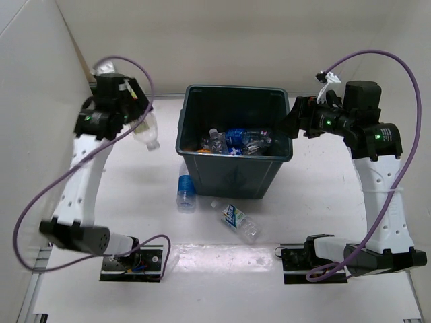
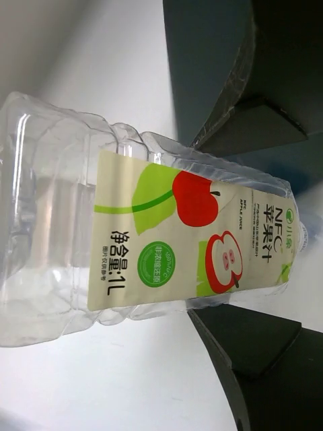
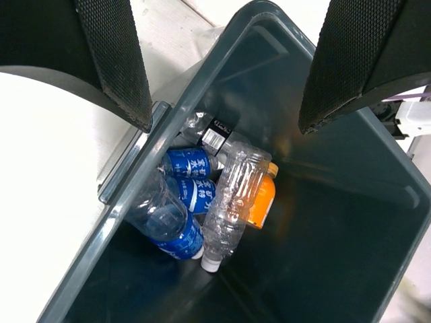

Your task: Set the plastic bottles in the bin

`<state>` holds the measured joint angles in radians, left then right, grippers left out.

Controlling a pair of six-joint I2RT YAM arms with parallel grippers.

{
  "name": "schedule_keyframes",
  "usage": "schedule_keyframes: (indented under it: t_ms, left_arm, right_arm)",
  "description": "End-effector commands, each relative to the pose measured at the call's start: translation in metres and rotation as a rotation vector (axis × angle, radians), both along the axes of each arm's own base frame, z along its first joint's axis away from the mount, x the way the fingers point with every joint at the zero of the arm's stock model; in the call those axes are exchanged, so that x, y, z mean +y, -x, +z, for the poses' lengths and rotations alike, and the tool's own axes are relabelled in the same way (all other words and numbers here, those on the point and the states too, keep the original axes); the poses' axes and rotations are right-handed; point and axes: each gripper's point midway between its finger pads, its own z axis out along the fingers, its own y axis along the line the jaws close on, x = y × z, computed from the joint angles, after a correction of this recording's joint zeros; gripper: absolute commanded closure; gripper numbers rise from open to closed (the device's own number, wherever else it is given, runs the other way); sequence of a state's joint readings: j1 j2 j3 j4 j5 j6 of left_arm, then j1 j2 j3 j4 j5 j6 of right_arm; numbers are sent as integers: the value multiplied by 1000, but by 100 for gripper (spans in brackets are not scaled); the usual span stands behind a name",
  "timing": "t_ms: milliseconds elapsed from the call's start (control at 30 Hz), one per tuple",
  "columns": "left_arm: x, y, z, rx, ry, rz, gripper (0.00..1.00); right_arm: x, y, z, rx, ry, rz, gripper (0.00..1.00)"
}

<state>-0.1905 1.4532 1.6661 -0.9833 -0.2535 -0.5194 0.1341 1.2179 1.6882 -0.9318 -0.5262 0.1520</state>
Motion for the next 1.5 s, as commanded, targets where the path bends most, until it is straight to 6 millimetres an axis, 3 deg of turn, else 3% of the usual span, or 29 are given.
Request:
schedule_keyframes:
  t_ms: [0,67,133,200,233,267,400,433,467,567,633,667,767,800,867,933,1033,1100,1200,1367,1467]
  left_arm:
    - [7,15,104,-315,39,11,47]
    - [3,16,150,-493,86,-10,47]
    - [-3,21,178,-622,130,-43,47]
    - [-6,37,230,-846,175,-71,48]
    - [-11,43,237,-888,195,-105,48]
    - [-16,47,268,-1016,221,-130,50]
    - [-57,60,304,-1118,288,-327,51]
    - [-83,51,302,-1093,306,-414,51]
    - [-102,55,304,-1082,325,-473,51]
    - [-158,40,277,-982,317,-608,43]
    - [-180,43,262,-929,287,-671,31]
    - [-200,41,250,-890,271,-707,15]
    - [-217,35,217,-773,195,-746,1]
    - [-222,44,217,-759,152,-780,1]
    - [-218,42,217,-755,94,-756,1]
    - [-201,49,234,-787,38,-720,1]
    - [-157,55,260,-870,-102,-616,1]
    - [-114,63,268,-897,-202,-505,1]
    - [-85,74,270,-916,-237,-440,1]
    - [-65,79,244,-856,-178,-352,1]
    - [-36,72,186,-702,-154,-218,1]
  right_arm:
    - [4,1,10,-41,-22,13,10]
    - [2,1,10,-42,-21,10,10]
    - [3,2,10,-43,-22,11,10]
    - [3,3,9,-39,-22,14,10]
    - [3,3,9,-38,-24,13,10]
    - [3,3,6,-32,-23,12,10]
    - [5,3,2,-18,-27,20,10]
    - [5,2,3,-24,-30,21,10]
    - [5,2,2,-19,-31,20,10]
    - [6,2,3,-23,-39,19,10]
    - [6,3,3,-24,-36,21,10]
    - [6,5,4,-33,-30,26,10]
    - [5,12,4,-48,-15,37,10]
    - [5,12,2,-44,-12,36,10]
    - [4,13,2,-52,-7,38,10]
    - [4,14,1,-55,-3,40,10]
    - [2,13,0,-57,3,30,10]
    - [3,14,-1,-58,2,33,10]
    - [3,10,-3,-54,0,32,10]
    - [7,8,-4,-52,-14,63,10]
    - [10,10,-3,-59,-13,77,10]
